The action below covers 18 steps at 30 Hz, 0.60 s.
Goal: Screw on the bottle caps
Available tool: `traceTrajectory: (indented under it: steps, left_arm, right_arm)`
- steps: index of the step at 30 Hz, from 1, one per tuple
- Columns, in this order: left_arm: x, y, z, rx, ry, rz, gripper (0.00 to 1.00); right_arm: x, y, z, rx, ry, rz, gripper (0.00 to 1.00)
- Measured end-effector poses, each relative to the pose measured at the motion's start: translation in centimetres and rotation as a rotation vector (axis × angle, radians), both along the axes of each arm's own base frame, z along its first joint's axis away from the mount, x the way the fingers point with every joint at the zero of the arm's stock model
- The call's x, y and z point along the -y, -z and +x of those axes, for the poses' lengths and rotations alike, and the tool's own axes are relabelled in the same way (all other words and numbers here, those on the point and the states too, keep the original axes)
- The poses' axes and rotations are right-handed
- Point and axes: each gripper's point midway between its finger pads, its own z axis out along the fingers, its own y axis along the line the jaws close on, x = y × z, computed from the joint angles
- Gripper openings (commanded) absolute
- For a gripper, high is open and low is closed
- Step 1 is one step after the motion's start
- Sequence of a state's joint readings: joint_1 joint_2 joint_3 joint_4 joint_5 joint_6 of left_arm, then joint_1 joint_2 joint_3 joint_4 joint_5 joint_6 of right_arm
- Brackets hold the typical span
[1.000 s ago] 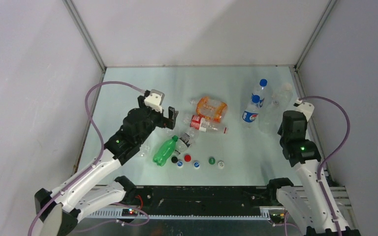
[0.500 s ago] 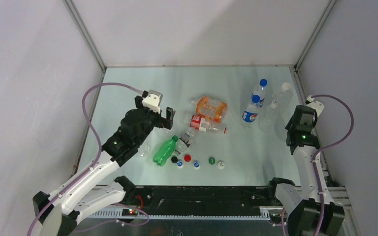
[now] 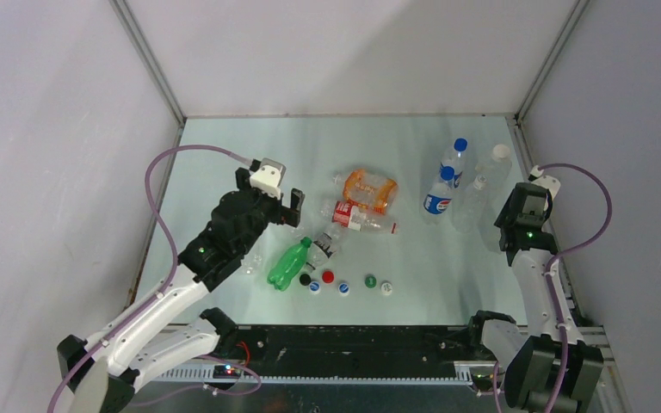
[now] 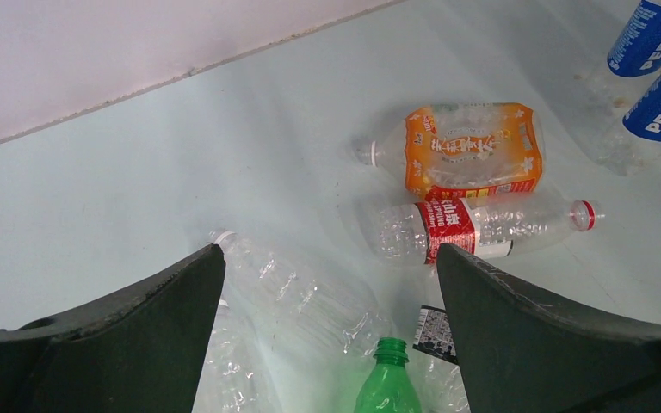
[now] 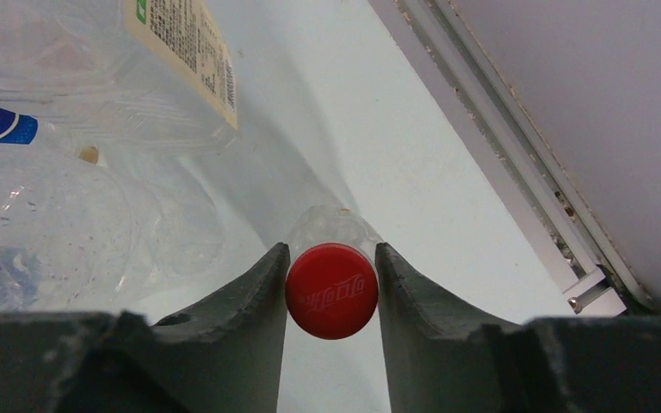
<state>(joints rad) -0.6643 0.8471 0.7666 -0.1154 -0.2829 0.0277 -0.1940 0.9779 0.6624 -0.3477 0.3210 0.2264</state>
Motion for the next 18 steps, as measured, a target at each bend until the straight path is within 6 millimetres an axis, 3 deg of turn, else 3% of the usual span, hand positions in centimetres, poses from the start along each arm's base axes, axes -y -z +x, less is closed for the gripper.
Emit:
traceTrajectory:
  steps: [9,18]
  left_arm:
    - [-0.1,-0.4,-0.1,0.013,0.001,0.000,1.00]
    - [-0.2,-0.4,-0.2,0.014,0.002,-0.001,1.00]
  right_arm:
    - [-0.3,0.1,0.0,-0.002,-0.016,0.010,0.62]
    - [-0.6,-1.0,-1.2,-0.012,-0.018,0.012,0.65]
